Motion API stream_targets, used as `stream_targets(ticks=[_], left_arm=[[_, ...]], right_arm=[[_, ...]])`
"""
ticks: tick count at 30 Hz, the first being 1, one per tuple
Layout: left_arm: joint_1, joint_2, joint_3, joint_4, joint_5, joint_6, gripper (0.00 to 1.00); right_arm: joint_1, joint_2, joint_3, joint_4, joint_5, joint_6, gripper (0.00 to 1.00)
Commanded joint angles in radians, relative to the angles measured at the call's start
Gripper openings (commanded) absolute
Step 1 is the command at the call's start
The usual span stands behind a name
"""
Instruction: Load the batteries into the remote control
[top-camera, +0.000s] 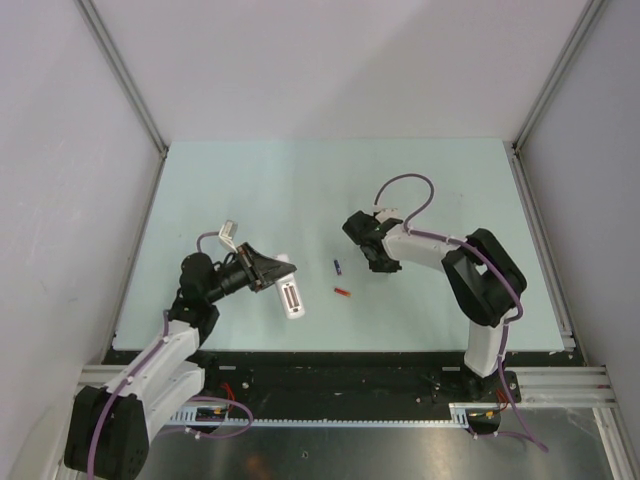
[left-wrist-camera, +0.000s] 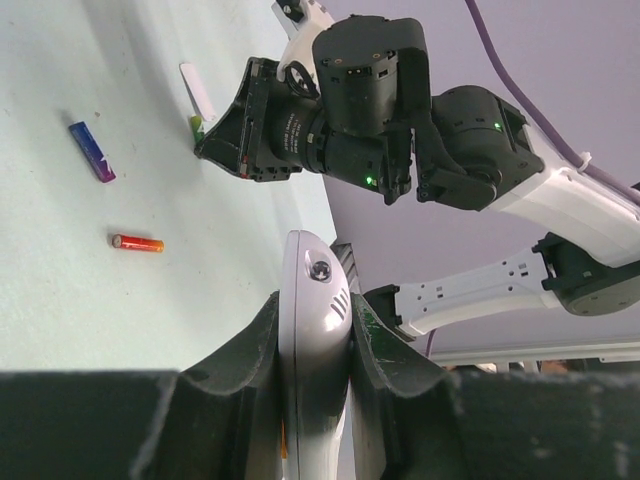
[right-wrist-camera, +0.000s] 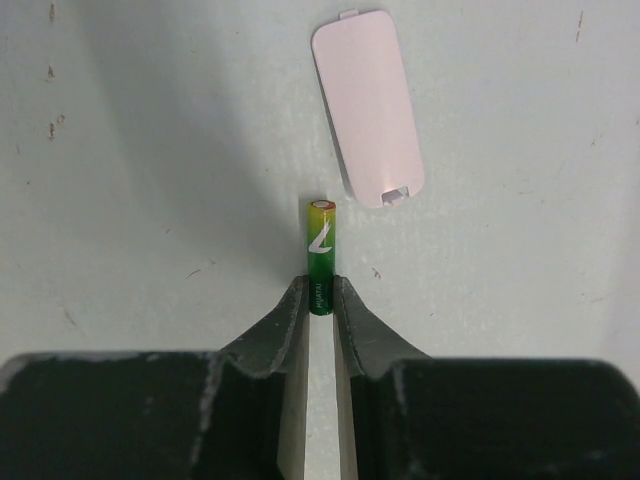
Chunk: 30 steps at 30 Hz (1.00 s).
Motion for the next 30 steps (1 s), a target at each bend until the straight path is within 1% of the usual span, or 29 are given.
stream_targets(ticks=[1, 2, 3, 5, 7, 10, 14, 17, 19, 20, 22, 24, 26, 30], left_arm=[[0.008, 0.016, 0.004, 0.025, -0.013, 0.006, 0.0], [0.008, 0.022, 0.007, 0.025, -0.021, -0.006, 0.0], [0.008, 0.035, 0.018, 0.025, -0.027, -0.025, 0.0], [0.008, 0.077, 0.038, 0.027, -0.027, -0.04, 0.0], [0.008, 0.106, 0.075, 0.03, -0.03, -0.054, 0.0], [0.008, 0.155, 0.113, 0.059, -0.027, -0.082, 0.0], [0.008, 0.242, 0.173, 0.112, 0.002, -0.163, 0.0], [0.0, 0.287, 0.216, 0.163, 0.019, -0.192, 0.0], [-0.014, 0.328, 0.24, 0.18, 0.024, -0.183, 0.0], [-0.02, 0.342, 0.263, 0.2, 0.027, -0.175, 0.0], [-0.038, 0.39, 0.28, 0.237, 0.039, -0.174, 0.0], [-0.05, 0.42, 0.291, 0.292, 0.053, -0.183, 0.0], [-0.072, 0.451, 0.287, 0.338, 0.051, -0.195, 0.0], [-0.1, 0.477, 0.282, 0.37, 0.042, -0.204, 0.0]], right_arm=[[0.031, -0.003, -0.032, -0.057, -0.039, -0.018, 0.0], [0.037, -0.026, -0.032, -0.057, -0.039, -0.024, 0.0], [0.043, -0.092, -0.029, -0.06, -0.042, -0.03, 0.0], [0.063, -0.166, -0.023, -0.07, -0.071, -0.067, 0.0], [0.077, -0.263, 0.015, -0.093, -0.086, -0.108, 0.0], [0.112, -0.339, 0.109, -0.217, -0.126, -0.153, 0.0], [0.198, -0.389, 0.242, -0.348, -0.169, -0.193, 0.0], [0.229, -0.39, 0.363, -0.435, -0.224, -0.216, 0.0], [0.269, -0.381, 0.432, -0.49, -0.229, -0.227, 0.0], [0.28, -0.37, 0.495, -0.504, -0.25, -0.236, 0.0], [0.31, -0.358, 0.554, -0.528, -0.277, -0.246, 0.0], [0.324, -0.331, 0.619, -0.538, -0.339, -0.253, 0.0], [0.343, -0.308, 0.653, -0.546, -0.391, -0.259, 0.0], [0.364, -0.219, 0.758, -0.586, -0.439, -0.273, 0.0]])
